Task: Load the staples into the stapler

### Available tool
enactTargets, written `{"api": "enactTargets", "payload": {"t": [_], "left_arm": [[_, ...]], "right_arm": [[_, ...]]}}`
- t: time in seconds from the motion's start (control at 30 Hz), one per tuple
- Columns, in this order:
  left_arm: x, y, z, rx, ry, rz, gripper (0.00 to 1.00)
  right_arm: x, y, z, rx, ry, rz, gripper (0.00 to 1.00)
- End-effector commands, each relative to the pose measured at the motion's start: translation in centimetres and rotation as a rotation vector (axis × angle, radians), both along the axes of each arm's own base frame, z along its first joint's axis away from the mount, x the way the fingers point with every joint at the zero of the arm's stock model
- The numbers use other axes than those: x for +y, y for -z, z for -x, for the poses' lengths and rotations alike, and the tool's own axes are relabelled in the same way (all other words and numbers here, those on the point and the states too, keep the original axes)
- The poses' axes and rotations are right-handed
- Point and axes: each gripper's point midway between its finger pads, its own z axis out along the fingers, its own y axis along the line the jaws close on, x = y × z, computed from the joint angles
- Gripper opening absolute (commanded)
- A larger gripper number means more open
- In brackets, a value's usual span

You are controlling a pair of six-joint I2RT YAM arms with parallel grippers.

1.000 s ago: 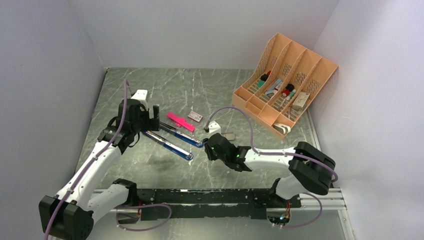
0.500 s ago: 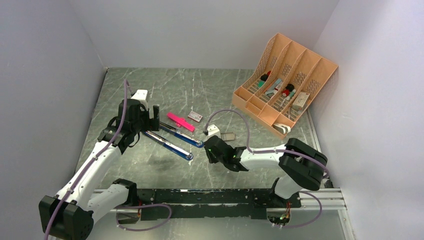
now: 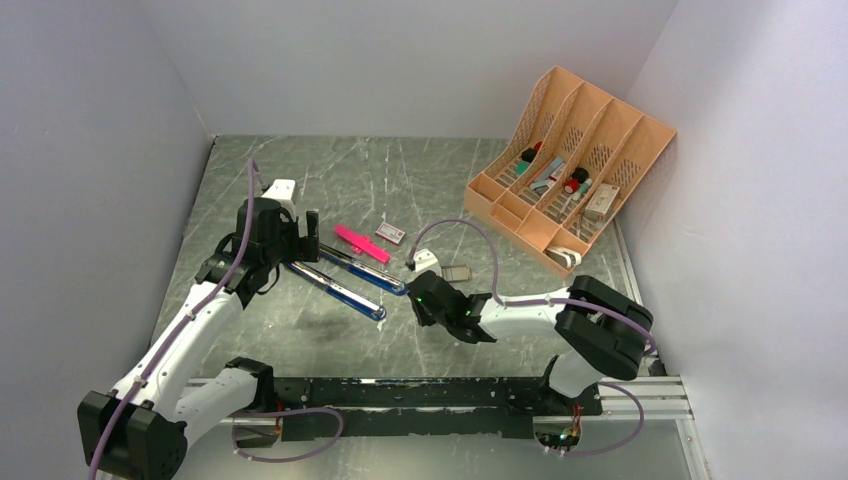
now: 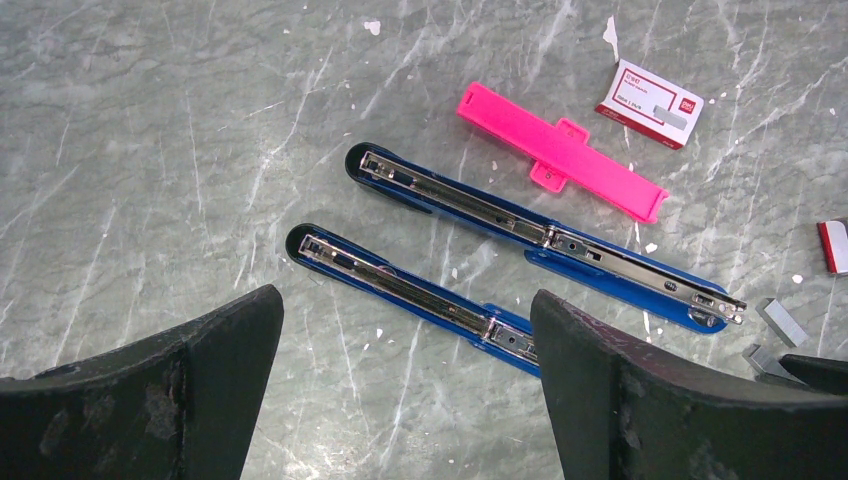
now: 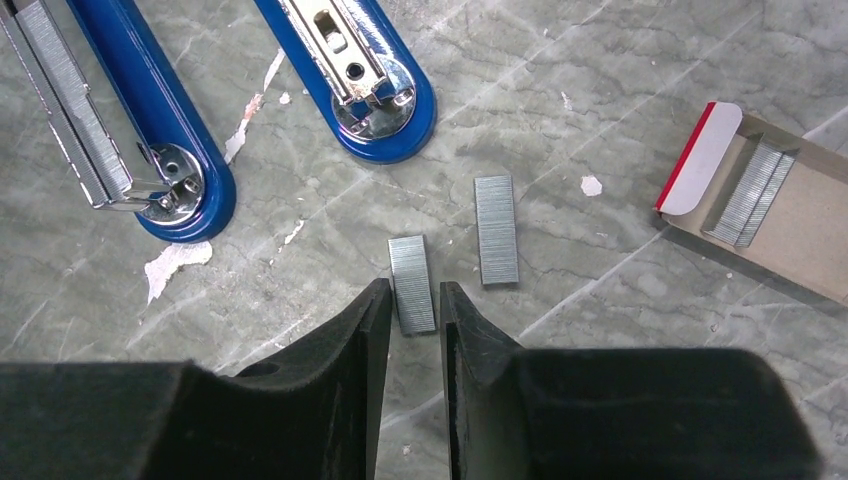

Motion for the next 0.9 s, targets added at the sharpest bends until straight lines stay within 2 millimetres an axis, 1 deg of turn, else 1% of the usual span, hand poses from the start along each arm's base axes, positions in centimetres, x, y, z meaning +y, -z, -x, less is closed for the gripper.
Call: {"api": "enactTargets", "payload": {"t": [0.0, 0.17, 0.4, 0.53, 0.63, 0.67, 0.73, 0.8, 0.87], "left_arm": [[-0.6, -0.5, -0.1, -0.027, 0.032, 0.015, 0.98], [-0.6, -0.5, -0.1, -0.027, 0.032, 0.015, 0.98], [-0.6, -0.5, -0.1, -0.027, 0.031, 0.016, 0.98], [-0.6, -0.5, -0.1, -0.027, 0.032, 0.017, 0.98], [-0.6, -0.5, -0.1, -0.027, 0.032, 0.016, 0.98], [-0.7, -0.5, -0.1, -0.027, 0.033, 0.017, 0.98], [-0.7, -0.5, -0.1, -0.026, 0.033, 0.016, 0.98], [-0.7, -0.5, -0.1, -0.026, 0.033, 0.016, 0.98], [-0.6, -0.5, -0.1, -0.024, 0.032, 0.015, 0.98]], "right_arm": [[-1.1, 2.0, 1.4, 0.033, -0.036, 0.064, 0.28], [-1.4, 3.0, 2.3, 0.028, -0.064, 0.091, 0.28], [-1.7, 3.6, 3.0, 0.006, -0.067, 0.065, 0.28], [-2.2, 4.3, 2.9, -0.003, -0.038, 0.076, 0.24], [-2.6, 4.6, 2.8, -0.013, -0.019, 0.088, 0.14], [-2.6, 4.3, 2.7, -0.027, -0.012, 0.082, 0.11], [-2.3, 2.6, 2.2, -0.077, -0.004, 0.065, 0.07], [-1.5, 0.0, 1.6, -0.155, -0.026, 0.033, 0.05], [0.0, -3.2, 1.4, -0.233, -0.097, -0.037, 0.03]]}}
